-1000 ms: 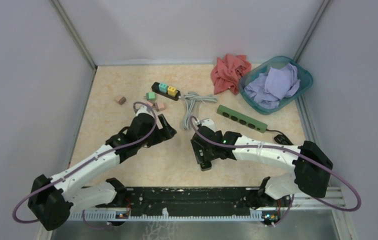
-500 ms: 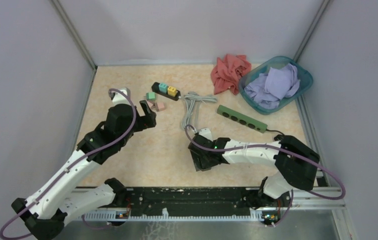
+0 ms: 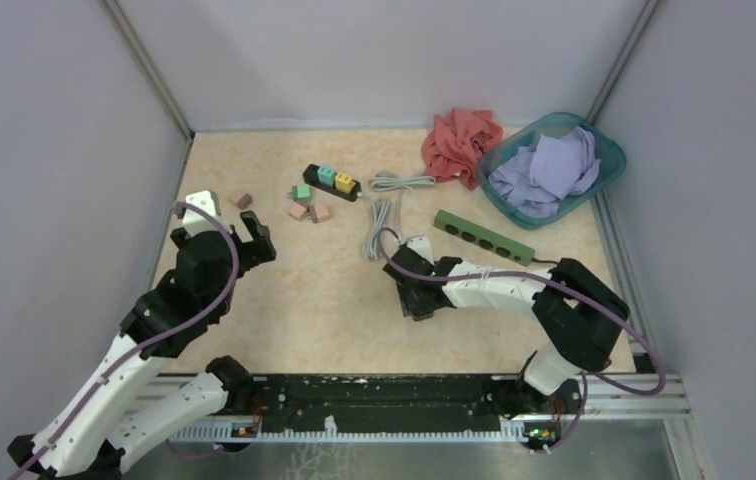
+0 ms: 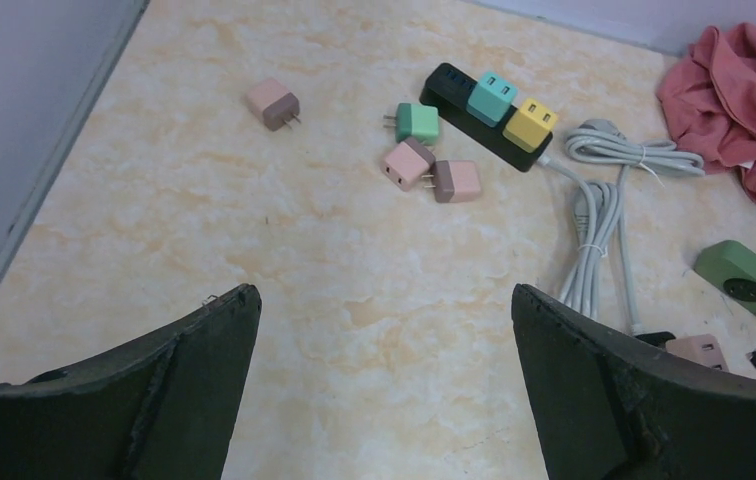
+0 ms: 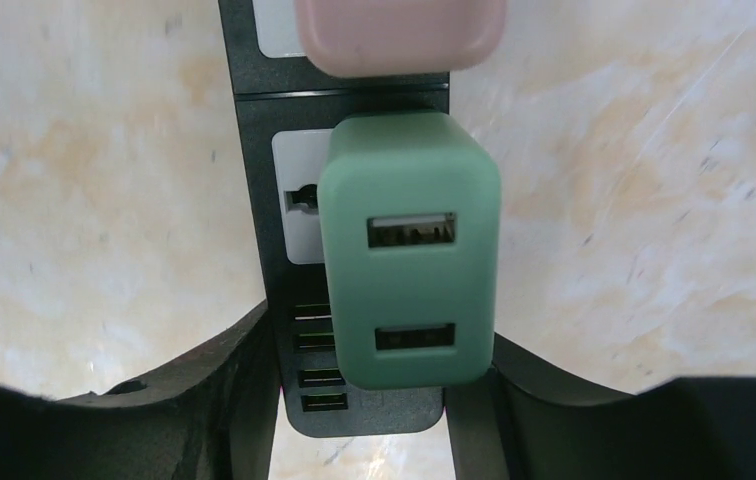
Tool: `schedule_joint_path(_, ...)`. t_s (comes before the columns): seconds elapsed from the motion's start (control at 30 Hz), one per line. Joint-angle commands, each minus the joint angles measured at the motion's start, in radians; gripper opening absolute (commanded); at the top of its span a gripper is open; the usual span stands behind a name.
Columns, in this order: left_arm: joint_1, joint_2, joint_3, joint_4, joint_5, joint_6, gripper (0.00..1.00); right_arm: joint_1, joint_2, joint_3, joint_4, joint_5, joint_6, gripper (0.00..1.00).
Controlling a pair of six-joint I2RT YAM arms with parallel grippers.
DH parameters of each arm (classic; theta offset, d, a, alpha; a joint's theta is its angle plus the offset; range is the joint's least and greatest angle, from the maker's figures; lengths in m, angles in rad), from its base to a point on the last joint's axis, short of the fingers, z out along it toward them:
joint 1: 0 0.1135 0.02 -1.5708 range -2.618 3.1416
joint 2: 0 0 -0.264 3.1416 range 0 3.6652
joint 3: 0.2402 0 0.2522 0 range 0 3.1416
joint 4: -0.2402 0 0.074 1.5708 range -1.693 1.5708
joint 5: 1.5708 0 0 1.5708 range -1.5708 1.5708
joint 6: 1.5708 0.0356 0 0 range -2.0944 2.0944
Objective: Insert the plug
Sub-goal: Move the socket to the center of the board.
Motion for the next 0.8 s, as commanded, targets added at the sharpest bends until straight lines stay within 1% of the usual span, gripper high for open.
schedule_joint_path(0.0, 0.015, -0.048, -0.033, 0.019, -0.063, 0.021, 1.0, -0.084, 0.053, 0.134, 0.1, 0.051, -0.128, 0.42)
schedule_joint_path(0.17, 0.05, -0.055, -0.048, 0.024, -0.051, 0.025, 1.0, -0.163, 0.174, 0.247, 0.162, 0.034, -0.219, 0.4)
schedule_joint_path(0.27, 0.091, -0.047, -0.057, 0.038, 0.005, 0.037, 1.0, -0.198, 0.234, 0.319, 0.19, 0.033, -0.237, 0.38)
schedule_joint_path(0.37, 0.176, -0.039, -0.066, 0.058, 0.076, 0.053, 1.0, -0.215, 0.293, 0.389, 0.2, 0.042, -0.243, 0.37)
schedule_joint_path(0.57, 0.362, -0.034, -0.085, 0.108, 0.269, 0.079, 1.0, -0.222, 0.399, 0.504, 0.223, 0.039, -0.231, 0.38)
schedule_joint_path(0.7, 0.434, -0.027, -0.089, 0.122, 0.345, 0.087, 1.0, -0.227, 0.443, 0.565, 0.231, 0.037, -0.234, 0.44)
schedule_joint_path(0.77, 0.452, -0.024, -0.092, 0.123, 0.357, 0.089, 1.0, -0.228, 0.437, 0.574, 0.227, 0.017, -0.25, 0.5)
